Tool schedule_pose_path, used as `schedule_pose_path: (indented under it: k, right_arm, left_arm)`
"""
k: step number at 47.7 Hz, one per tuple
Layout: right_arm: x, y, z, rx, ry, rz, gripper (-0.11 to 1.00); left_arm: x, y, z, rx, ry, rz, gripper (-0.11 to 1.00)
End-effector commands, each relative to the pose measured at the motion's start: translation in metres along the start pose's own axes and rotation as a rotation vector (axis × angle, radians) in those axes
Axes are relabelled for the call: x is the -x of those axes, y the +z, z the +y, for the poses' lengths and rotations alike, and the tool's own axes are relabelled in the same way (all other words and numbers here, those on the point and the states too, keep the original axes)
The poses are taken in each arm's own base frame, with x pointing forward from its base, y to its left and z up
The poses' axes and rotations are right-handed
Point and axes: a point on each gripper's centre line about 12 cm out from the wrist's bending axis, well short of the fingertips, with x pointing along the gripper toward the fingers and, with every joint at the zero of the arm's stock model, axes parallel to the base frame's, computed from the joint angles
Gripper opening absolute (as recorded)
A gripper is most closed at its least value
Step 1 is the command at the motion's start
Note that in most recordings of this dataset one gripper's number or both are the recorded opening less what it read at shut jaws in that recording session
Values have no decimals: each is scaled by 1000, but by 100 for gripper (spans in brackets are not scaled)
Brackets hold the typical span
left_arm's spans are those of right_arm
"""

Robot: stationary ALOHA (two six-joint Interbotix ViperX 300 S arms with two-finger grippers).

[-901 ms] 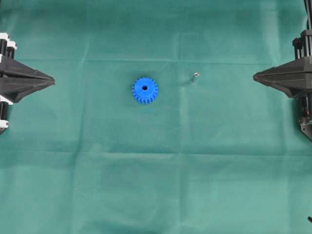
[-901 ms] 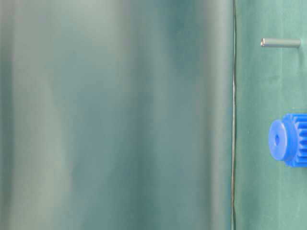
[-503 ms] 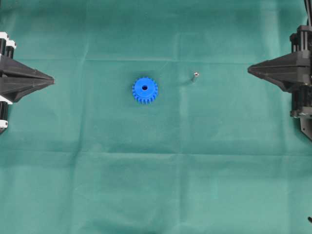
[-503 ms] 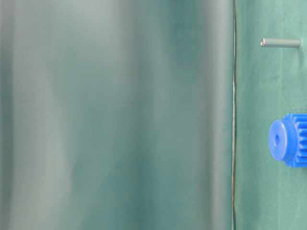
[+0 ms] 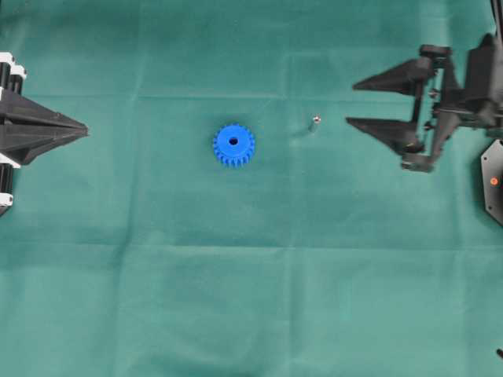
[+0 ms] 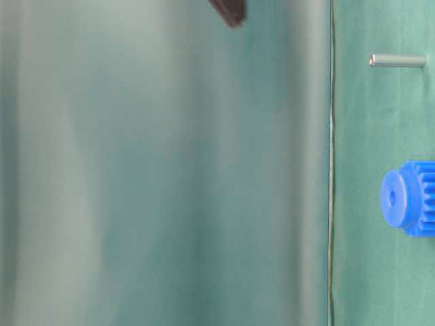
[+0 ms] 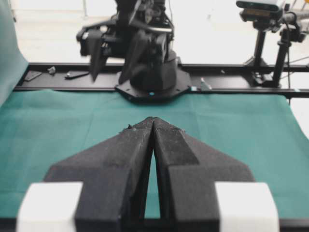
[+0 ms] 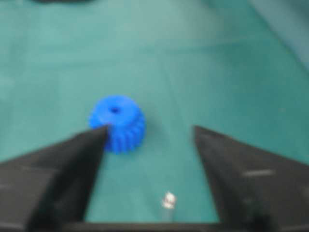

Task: Insert the shaft placed at a random location into the center hole of the small gear at another random location.
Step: 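Move the right gripper left toward the silver shaft, fingers open, then lower the right gripper around the silver shaft and close on it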

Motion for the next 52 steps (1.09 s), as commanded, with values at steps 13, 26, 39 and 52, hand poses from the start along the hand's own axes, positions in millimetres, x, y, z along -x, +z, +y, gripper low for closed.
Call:
schedule_pose_path:
  k: [13,26,39,52]
  right_arm:
    - [-44,-47,-12,-33,-53,83,75]
    - [-64,-73,-16,-43,-71,163,75]
    - [-68,-77,-16,-45,-71,174,75]
    - [-68,-77,-16,-48,-71,174,69]
  left_arm:
    - [-3,7,0,-5,1,-9,0]
    - [-4,5,0,-11,1,-3,0]
    - [-3,3,1,-11,2,14,0]
    - [-3,3,1,-11,2,15,0]
